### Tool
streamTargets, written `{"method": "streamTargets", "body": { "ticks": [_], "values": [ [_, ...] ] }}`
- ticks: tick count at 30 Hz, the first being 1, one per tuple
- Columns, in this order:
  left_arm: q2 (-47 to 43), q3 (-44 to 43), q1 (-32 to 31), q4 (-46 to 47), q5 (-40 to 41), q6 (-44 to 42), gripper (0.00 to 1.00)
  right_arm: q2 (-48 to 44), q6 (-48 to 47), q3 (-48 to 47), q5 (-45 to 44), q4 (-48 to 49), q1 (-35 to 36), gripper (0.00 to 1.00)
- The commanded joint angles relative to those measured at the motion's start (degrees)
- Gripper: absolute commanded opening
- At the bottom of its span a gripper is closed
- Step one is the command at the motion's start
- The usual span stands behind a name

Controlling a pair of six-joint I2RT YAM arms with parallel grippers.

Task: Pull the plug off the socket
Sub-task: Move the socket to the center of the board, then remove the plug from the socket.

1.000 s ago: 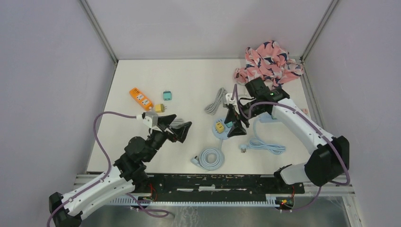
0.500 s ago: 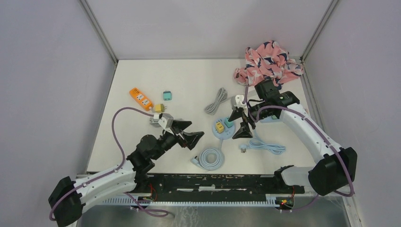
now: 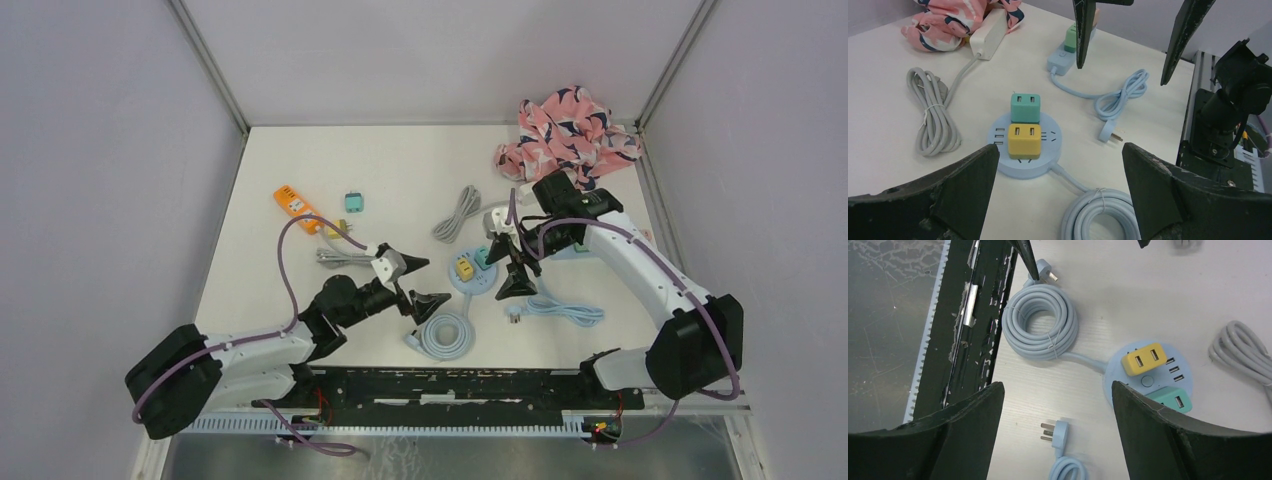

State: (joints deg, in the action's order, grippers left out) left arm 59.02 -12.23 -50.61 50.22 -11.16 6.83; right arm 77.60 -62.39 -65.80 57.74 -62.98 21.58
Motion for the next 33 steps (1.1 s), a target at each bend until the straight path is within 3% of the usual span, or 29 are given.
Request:
{"method": "streamTargets", "body": {
  "ticks": [1,7,12,16,19,21,25,33],
  "values": [
    [2.2,-5.0,-0.2,3.4,-1.4,-6.1,0.99,1.0,-1.6,-3.8,-1.2,-3.3,-0.6,0.85],
    [2.6,-3.8,-0.3,6.1,-0.5,-5.4,0.95,0.9,-1.6,-4.0,-3.5,-3.1,-1.5,0.85],
    [-6.6,-14.6,-0.2,-24.5,3.4,-11.9,0.95,0.7,-1.4,-3.6,-4.9,-2.2,-2.4,0.85],
    [-8.2,-15.8,-0.2,-31.1,-0.2,-18.7,0.96,-0.9,-2.2,1.9,-7.4,7.3,-2.4,0.86],
    [-6.5,-13.5,-0.2,-25.3,-3.5,-18.5,0.96,-1.7,-12.8,7.3,-7.0,12.9,-1.9,0.92],
    [-5.4,-10.6,-0.3,-16.7,-3.9,-18.6,0.96,-0.6,-13.8,8.5,-9.0,18.1,-0.8,0.95],
    [0.6,-6.3,-0.3,1.9,-6.3,-21.2,0.97,7.5,-18.1,2.3,-11.2,16.0,-0.6,0.96],
    [17.2,-9.5,-0.3,9.9,-6.0,-23.9,0.95,18.7,-22.0,-4.5,-15.1,13.2,0.2,0.95]
  ]
}}
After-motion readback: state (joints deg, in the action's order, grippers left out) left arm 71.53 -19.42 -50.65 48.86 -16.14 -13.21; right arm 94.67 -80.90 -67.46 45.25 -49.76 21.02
